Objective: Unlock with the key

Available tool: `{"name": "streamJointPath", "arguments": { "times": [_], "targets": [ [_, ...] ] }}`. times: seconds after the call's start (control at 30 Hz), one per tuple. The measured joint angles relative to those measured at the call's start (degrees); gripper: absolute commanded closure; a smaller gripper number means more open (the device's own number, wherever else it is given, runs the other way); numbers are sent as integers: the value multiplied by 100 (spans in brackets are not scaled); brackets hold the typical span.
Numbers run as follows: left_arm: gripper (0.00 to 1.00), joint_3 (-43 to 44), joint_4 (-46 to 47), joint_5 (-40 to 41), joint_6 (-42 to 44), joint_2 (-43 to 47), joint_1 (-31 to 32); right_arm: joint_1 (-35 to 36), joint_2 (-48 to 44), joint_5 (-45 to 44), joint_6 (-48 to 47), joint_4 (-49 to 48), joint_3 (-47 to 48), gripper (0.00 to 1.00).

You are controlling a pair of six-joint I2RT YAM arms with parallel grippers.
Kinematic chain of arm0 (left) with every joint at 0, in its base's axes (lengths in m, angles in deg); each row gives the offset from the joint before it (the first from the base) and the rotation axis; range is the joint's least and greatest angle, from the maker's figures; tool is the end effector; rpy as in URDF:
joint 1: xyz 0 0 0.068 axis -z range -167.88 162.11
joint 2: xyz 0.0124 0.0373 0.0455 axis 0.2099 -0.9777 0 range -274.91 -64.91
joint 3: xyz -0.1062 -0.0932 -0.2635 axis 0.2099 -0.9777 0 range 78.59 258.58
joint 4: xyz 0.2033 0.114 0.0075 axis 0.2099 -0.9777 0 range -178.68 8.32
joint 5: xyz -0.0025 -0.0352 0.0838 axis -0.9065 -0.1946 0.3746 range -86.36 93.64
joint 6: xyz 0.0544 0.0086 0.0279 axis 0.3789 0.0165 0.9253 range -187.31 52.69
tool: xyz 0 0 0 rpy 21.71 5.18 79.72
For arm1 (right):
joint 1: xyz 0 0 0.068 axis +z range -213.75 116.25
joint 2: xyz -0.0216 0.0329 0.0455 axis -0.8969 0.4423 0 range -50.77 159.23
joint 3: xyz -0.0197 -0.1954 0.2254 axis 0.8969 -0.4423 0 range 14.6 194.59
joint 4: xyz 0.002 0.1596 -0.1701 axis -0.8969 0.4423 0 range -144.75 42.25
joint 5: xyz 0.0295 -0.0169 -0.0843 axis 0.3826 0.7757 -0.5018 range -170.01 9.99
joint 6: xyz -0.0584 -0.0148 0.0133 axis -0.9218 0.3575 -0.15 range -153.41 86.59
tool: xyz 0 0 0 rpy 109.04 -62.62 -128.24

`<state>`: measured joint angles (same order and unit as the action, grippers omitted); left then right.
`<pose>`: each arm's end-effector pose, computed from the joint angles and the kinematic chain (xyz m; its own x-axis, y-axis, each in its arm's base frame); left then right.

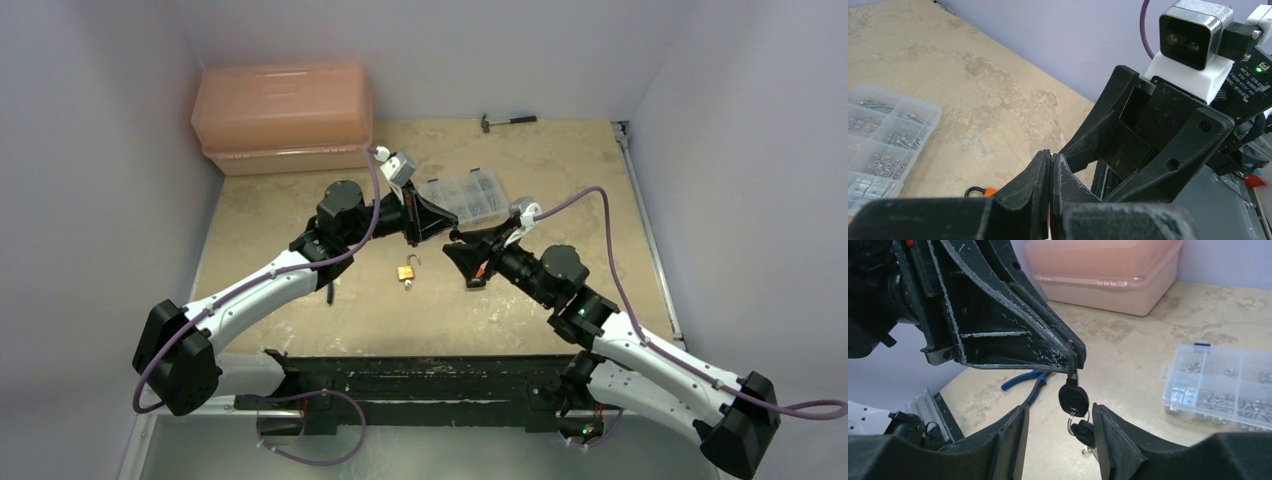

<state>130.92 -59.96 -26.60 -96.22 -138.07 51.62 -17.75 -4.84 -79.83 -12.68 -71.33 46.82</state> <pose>0.1947 -0.1911 0.3735 -0.4430 -0.1760 -0.8791 0.8270 0.2984 -0.4764 0.1116 0.1157 0.3360 -0.2230 0.2788 -0.9341 -0.6871 0.6348 0.3535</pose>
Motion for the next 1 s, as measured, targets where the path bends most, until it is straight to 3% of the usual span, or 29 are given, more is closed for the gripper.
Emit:
{"name": "streamJointPath", "arguments": {
  "times": [0.27, 0.67, 0.77, 1.0],
  "targets": [
    [100, 0, -17, 37, 2, 0, 0, -37, 195, 125, -2, -170, 0, 63],
    [100, 0, -7, 52, 22, 28, -11, -114, 199, 85, -39, -190, 0, 77],
    [100, 0, 9, 55, 42, 42, -17, -142, 199, 98, -42, -227, 0, 76],
    [100, 0, 236, -149, -52, 105, -59, -302, 122, 422, 13, -509, -9, 63]
  ]
}}
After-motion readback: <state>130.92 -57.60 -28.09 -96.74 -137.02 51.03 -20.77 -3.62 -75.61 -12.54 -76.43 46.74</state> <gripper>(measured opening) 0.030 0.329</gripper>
